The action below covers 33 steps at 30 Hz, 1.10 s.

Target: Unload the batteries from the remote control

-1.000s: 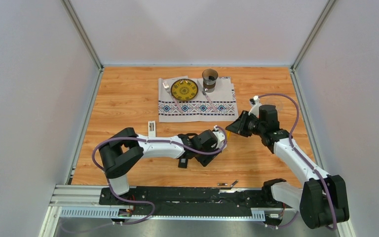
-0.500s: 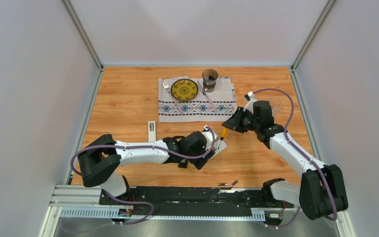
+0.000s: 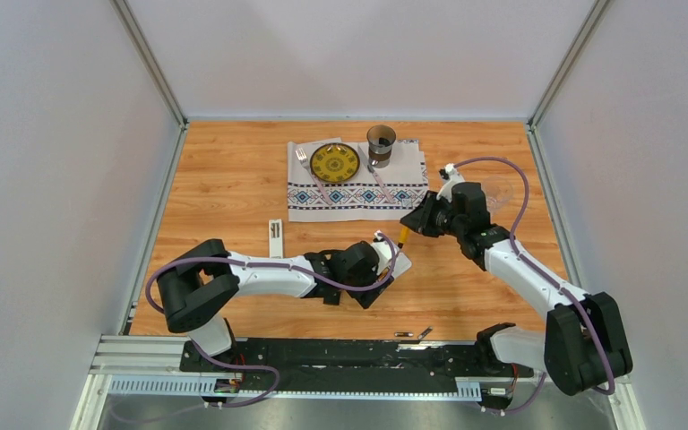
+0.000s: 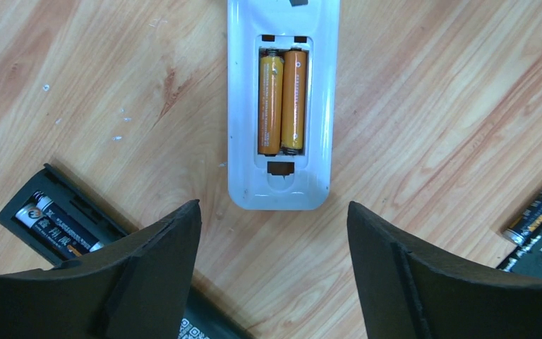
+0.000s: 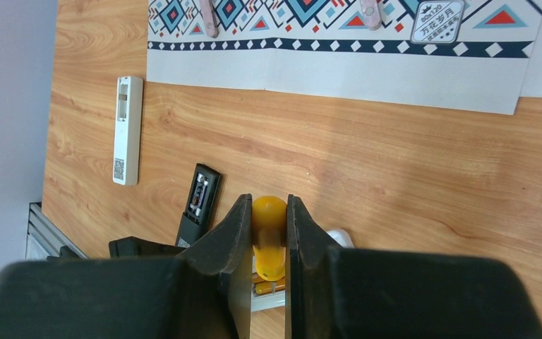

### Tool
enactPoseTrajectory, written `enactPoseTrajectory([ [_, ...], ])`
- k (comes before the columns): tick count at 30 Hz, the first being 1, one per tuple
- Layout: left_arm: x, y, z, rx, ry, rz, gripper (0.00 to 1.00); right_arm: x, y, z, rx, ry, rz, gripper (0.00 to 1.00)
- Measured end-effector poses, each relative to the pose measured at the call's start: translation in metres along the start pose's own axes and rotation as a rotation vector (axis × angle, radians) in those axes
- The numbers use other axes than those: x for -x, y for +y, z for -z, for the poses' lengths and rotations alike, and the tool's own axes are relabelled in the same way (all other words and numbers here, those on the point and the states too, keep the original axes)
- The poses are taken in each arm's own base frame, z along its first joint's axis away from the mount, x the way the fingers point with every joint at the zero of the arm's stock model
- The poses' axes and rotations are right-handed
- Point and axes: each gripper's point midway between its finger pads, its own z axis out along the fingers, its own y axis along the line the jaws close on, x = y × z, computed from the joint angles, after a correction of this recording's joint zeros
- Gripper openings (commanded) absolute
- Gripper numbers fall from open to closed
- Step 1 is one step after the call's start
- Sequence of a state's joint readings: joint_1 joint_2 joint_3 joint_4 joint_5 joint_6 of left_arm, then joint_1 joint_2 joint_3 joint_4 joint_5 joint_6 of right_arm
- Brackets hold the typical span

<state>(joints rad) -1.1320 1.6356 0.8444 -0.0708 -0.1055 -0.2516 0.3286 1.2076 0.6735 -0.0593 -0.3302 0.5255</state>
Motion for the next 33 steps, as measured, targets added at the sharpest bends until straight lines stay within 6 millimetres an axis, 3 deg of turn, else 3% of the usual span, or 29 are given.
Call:
enactPoseTrajectory([
  [12, -0.001, 0.002, -0.011, 0.014, -0.003, -0.01, 0.57, -0.012, -0.001, -0.013, -0.035, 0.02, 0.047, 0.0],
  [15, -0.001, 0.001, -0.011, 0.015, -0.004, -0.013, 0.59, -0.015, -0.005, -0.016, -0.051, 0.026, 0.051, 0.0],
  [16, -0.001, 0.001, -0.011, 0.016, -0.004, -0.014, 0.66, -0.015, -0.005, -0.017, -0.055, 0.026, 0.052, 0.0],
  [19, 0.0, 0.001, -0.012, 0.017, -0.007, -0.017, 0.74, -0.018, -0.006, -0.018, -0.059, 0.032, 0.054, 0.0],
  [25, 0.004, 0.001, -0.016, 0.024, -0.009, -0.032, 0.73, -0.019, -0.005, -0.019, -0.06, 0.035, 0.057, 0.0],
  [29, 0.013, -0.002, -0.023, 0.019, -0.016, -0.041, 0.58, -0.018, -0.004, -0.021, -0.057, 0.032, 0.062, 0.0],
  [33, 0.014, -0.005, -0.024, 0.003, -0.022, -0.046, 0.3, -0.02, -0.001, -0.025, -0.05, 0.04, 0.071, 0.0],
])
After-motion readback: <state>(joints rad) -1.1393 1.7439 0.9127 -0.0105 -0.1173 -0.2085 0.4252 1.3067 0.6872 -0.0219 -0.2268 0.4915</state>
